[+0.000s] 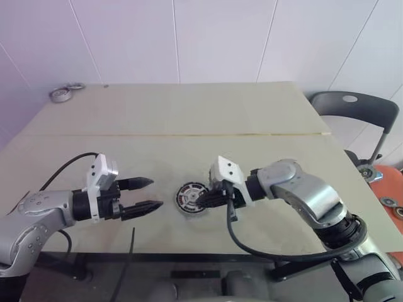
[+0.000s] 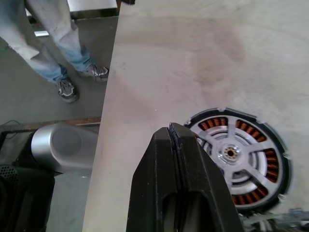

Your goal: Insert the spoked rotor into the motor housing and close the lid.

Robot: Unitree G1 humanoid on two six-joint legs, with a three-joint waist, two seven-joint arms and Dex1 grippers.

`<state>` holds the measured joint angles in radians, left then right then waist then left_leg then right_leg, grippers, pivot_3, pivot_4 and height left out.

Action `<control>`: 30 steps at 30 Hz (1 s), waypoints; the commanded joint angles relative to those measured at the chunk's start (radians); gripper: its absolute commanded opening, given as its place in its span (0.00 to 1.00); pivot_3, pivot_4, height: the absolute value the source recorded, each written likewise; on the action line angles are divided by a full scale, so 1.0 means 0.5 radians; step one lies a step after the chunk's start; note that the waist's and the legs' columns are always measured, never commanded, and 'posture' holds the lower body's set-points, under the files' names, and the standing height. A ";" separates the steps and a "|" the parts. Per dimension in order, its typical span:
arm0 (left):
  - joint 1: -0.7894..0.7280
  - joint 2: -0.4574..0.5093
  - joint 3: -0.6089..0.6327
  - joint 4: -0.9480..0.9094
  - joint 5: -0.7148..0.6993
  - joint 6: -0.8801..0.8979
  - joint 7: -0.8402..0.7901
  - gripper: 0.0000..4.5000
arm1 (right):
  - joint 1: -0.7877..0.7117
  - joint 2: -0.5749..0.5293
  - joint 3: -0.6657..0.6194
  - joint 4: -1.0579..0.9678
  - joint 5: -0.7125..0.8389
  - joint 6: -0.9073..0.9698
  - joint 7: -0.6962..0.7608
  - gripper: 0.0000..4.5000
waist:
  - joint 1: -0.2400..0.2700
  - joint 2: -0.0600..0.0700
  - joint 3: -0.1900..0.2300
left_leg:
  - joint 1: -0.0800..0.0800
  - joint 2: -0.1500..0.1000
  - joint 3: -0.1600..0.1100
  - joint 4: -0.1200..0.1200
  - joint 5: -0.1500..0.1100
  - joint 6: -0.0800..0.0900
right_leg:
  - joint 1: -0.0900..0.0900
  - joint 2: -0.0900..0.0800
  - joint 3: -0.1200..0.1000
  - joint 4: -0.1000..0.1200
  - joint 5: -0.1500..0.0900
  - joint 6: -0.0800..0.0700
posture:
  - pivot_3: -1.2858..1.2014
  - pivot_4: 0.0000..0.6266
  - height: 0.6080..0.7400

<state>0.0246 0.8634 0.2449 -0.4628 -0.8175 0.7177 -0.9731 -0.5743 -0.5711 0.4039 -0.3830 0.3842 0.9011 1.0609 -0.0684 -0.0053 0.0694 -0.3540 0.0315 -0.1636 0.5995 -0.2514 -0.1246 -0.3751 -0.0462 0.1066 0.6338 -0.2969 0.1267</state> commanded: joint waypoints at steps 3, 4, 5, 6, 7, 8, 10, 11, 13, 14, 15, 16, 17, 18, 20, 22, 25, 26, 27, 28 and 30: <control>0.007 0.012 0.058 -0.079 -0.032 0.003 0.020 0.90 | -0.022 -0.033 -0.080 -0.334 0.220 0.242 -0.057 0.00 | 0.000 0.000 0.000 | 0.000 0.000 0.000 -0.001 0.000 0.000 | 0.000 0.000 0.000 0.000 0.000 0.000 | 0.52 0.00 1.00; 0.006 0.012 0.057 -0.079 -0.034 0.004 0.022 0.90 | 0.015 -0.119 -0.004 -0.405 0.187 0.241 -0.045 0.00 | 0.003 0.000 0.000 | 0.001 0.000 -0.001 -0.001 0.000 0.000 | 0.000 0.000 0.000 0.000 0.000 0.000 | 0.52 0.00 1.00; 0.002 0.011 0.055 -0.077 -0.034 0.004 0.025 0.90 | 0.044 -0.206 0.075 -0.463 0.136 0.225 -0.035 0.00 | 0.007 -0.001 -0.001 | 0.000 0.000 -0.001 -0.001 0.000 0.000 | 0.000 0.000 0.000 0.000 0.000 0.000 | 0.52 0.00 1.00; -0.005 0.009 0.047 -0.074 -0.032 0.003 0.028 0.90 | 0.063 -0.275 0.131 -0.502 0.091 0.209 -0.040 0.00 | 0.012 -0.002 -0.001 | 0.000 0.000 -0.001 -0.001 0.000 0.000 | 0.000 0.000 0.000 -0.001 0.000 0.000 | 0.52 0.00 1.00; -0.012 0.006 0.041 -0.072 -0.033 0.003 0.031 0.90 | 0.067 -0.289 0.135 -0.519 0.088 0.215 -0.069 0.00 | 0.014 -0.002 -0.001 | -0.001 0.000 -0.001 -0.001 0.000 0.000 | 0.000 -0.001 0.000 -0.003 -0.001 0.000 | 0.52 0.00 1.00; -0.020 0.003 0.034 -0.070 -0.032 0.003 0.033 0.90 | 0.063 -0.273 0.112 -0.526 0.106 0.235 -0.111 0.00 | 0.013 -0.003 -0.001 | -0.001 0.000 0.000 -0.001 0.000 0.000 | 0.000 -0.001 0.000 -0.004 -0.002 0.001 | 0.52 0.00 1.00; -0.034 -0.002 0.019 -0.063 -0.029 0.002 0.036 0.90 | 0.050 -0.261 0.107 -0.562 0.118 0.269 -0.168 0.00 | 0.000 -0.003 -0.001 | 0.000 0.000 0.000 -0.001 0.000 0.000 | -0.001 0.000 0.000 -0.003 -0.003 0.003 | 0.52 0.00 1.00; -0.044 -0.006 0.010 -0.059 -0.027 0.001 0.035 0.90 | 0.057 -0.261 0.121 -0.595 0.117 0.290 -0.196 0.00 | -0.002 -0.003 -0.001 | 0.001 0.000 0.000 -0.001 0.000 0.000 | -0.001 0.000 0.000 -0.002 -0.003 0.004 | 0.52 0.00 1.00; -0.063 -0.011 -0.006 -0.050 -0.023 0.000 0.033 0.90 | 0.075 -0.259 0.168 -0.645 0.090 0.321 -0.269 0.00 | 0.000 -0.003 -0.002 | 0.001 0.000 0.000 -0.001 0.000 0.000 | -0.001 0.000 0.000 -0.001 -0.003 0.004 | 0.52 0.00 1.00; -0.070 -0.014 -0.012 -0.047 -0.020 0.000 0.034 0.90 | 0.078 -0.250 0.186 -0.655 0.069 0.327 -0.312 0.00 | 0.000 -0.004 -0.002 | 0.001 0.000 0.000 -0.001 0.000 0.000 | -0.001 0.000 0.000 -0.001 -0.003 0.004 | 0.52 0.00 1.00; -0.076 -0.016 -0.016 -0.045 -0.019 0.000 0.034 0.90 | 0.075 -0.219 0.189 -0.656 0.059 0.348 -0.369 0.00 | 0.000 -0.004 -0.002 | 0.000 0.000 0.000 -0.001 0.000 0.000 | -0.001 0.000 0.000 -0.001 -0.003 0.003 | 0.52 0.00 1.00; -0.080 -0.018 -0.020 -0.045 -0.019 0.000 0.035 0.90 | 0.070 -0.186 0.188 -0.657 0.057 0.371 -0.417 0.00 | 0.001 -0.004 -0.002 | -0.001 0.000 0.000 -0.001 0.000 0.000 | -0.001 0.000 0.000 -0.002 -0.003 0.003 | 0.52 0.00 1.00; -0.082 -0.019 -0.022 -0.047 -0.021 0.002 0.036 0.90 | 0.169 -0.453 -0.002 -0.042 -0.027 -0.240 -0.071 0.00 | 0.004 -0.005 -0.003 | -0.001 0.000 0.000 -0.001 0.000 0.000 | -0.001 0.000 0.000 -0.002 -0.002 0.002 | 0.52 0.00 1.00; -0.084 -0.020 -0.024 -0.048 -0.022 0.002 0.036 0.90 | 0.224 -0.669 -0.143 0.551 -0.099 -0.794 0.235 0.00 | 0.015 -0.006 -0.003 | -0.001 0.000 0.000 -0.001 0.000 0.000 | 0.000 0.000 0.000 -0.002 -0.002 0.002 | 0.52 0.00 1.00; -0.084 -0.020 -0.023 -0.047 -0.021 0.004 0.034 0.90 | 0.257 -0.905 -0.260 1.319 -0.185 -1.537 0.618 0.00 | 0.053 -0.004 0.009 | -0.002 -0.003 0.004 0.016 -0.002 0.004 | 0.010 -0.003 -0.001 -0.017 -0.005 0.005 | 0.52 0.00 1.00; -0.078 -0.018 -0.019 -0.052 -0.024 0.005 0.034 0.90 | 0.184 -0.875 -0.243 1.645 -0.250 -1.854 0.709 0.00 | 0.056 0.000 0.010 | -0.007 -0.010 0.014 0.028 -0.007 0.012 | 0.018 -0.011 0.003 -0.025 -0.004 0.003 | 0.52 0.00 1.00; -0.072 -0.016 -0.012 -0.054 -0.026 0.008 0.036 0.90 | 0.057 -0.770 -0.297 2.026 -0.320 -2.089 0.836 0.00 | -0.049 -0.016 0.006 | 0.002 0.006 0.033 0.024 -0.010 0.018 | 0.026 -0.001 0.010 -0.016 0.000 0.000 | 0.52 0.00 1.00; -0.071 -0.016 -0.010 -0.054 -0.026 0.010 0.035 0.90 | 0.030 -0.745 -0.315 2.096 -0.334 -2.129 0.879 0.00 | -0.070 -0.014 0.007 | 0.004 0.010 0.034 0.024 -0.010 0.018 | 0.024 0.003 0.010 -0.010 0.000 0.001 | 0.52 0.00 1.00; -0.071 -0.016 -0.008 -0.054 -0.025 0.012 0.035 0.90 | 0.016 -0.726 -0.330 2.134 -0.337 -2.155 0.925 0.00 | -0.076 -0.008 0.007 | 0.005 0.011 0.034 0.023 -0.010 0.018 | 0.022 0.003 0.009 -0.005 -0.001 0.004 | 0.52 0.00 1.00; -0.070 -0.016 -0.007 -0.054 -0.025 0.013 0.034 0.90 | 0.009 -0.710 -0.344 2.154 -0.337 -2.171 0.964 0.00 | -0.076 -0.003 0.008 | 0.006 0.011 0.035 0.023 -0.010 0.018 | 0.021 0.004 0.009 -0.002 0.001 0.007 | 0.52 0.00 1.00; -0.069 -0.016 -0.008 -0.052 -0.023 0.013 0.033 0.90 | 0.005 -0.668 -0.374 2.136 -0.316 -2.155 1.009 0.00 | -0.070 0.000 0.008 | 0.004 0.011 0.035 0.025 -0.010 0.018 | 0.020 0.003 0.009 -0.001 0.000 0.007 | 0.52 0.00 1.00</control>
<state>-0.0042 0.8504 0.2182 -0.4753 -0.8196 0.7302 -0.9550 -0.5273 -0.9144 0.2617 0.7011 0.2094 -0.1597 1.5385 -0.1035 -0.0051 0.0735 -0.3519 0.0367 -0.1459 0.6126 -0.2564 -0.1156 -0.3645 -0.0449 0.1114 0.6335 -0.2969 0.1295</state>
